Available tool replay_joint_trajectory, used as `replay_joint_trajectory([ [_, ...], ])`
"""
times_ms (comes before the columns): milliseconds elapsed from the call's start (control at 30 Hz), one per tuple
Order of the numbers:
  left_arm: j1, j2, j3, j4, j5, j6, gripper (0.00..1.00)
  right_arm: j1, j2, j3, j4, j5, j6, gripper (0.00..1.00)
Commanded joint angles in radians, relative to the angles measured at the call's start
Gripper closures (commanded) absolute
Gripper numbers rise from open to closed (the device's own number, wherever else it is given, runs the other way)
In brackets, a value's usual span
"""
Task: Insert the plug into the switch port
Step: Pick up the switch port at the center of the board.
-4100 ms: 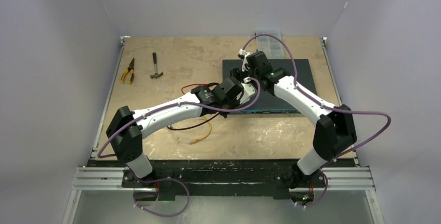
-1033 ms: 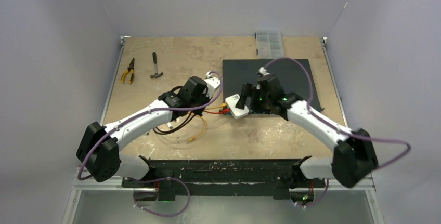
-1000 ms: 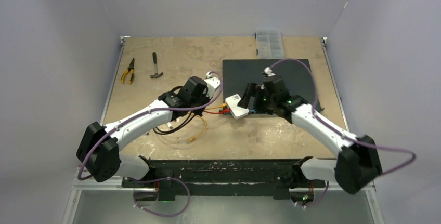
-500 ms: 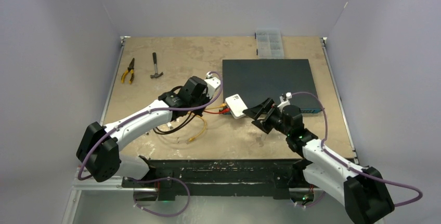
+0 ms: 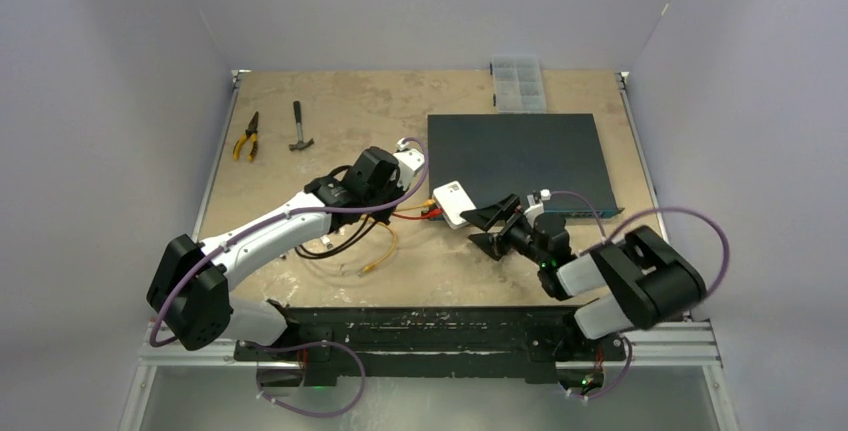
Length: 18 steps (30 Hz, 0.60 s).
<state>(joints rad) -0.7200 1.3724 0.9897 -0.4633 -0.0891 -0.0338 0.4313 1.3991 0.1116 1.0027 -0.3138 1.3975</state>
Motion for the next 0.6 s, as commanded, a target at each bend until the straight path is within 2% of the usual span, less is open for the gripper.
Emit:
replay_joint_trajectory([
  [0,0.006,-0.013,0.0,0.029,0.012,-0.011,1.0,-0.002,0.2,-0.001,0.439,-0.051,0.083,0.06],
  [133,0.006,-0.014,-0.001,0.028,0.012,-0.012,1.0,-0.001,0.47,-0.005,0.802,-0.057,0.181,0.15],
  [233,0.007,-0.014,-0.002,0.028,0.01,-0.012,1.0,0.0,0.67,-0.006,1.059,-0.062,0.272,0.15],
  [300,0.006,-0.013,-0.002,0.03,0.011,-0.011,1.0,0.002,0.728,0.018,1.08,-0.088,0.271,0.15],
  [367,0.007,-0.012,-0.003,0.033,0.012,-0.011,1.0,0.006,0.72,0.02,1.079,-0.073,0.254,0.17],
  [567,0.007,-0.006,-0.002,0.033,0.016,-0.011,1.0,0.005,0.672,0.028,1.031,-0.069,0.237,0.38],
])
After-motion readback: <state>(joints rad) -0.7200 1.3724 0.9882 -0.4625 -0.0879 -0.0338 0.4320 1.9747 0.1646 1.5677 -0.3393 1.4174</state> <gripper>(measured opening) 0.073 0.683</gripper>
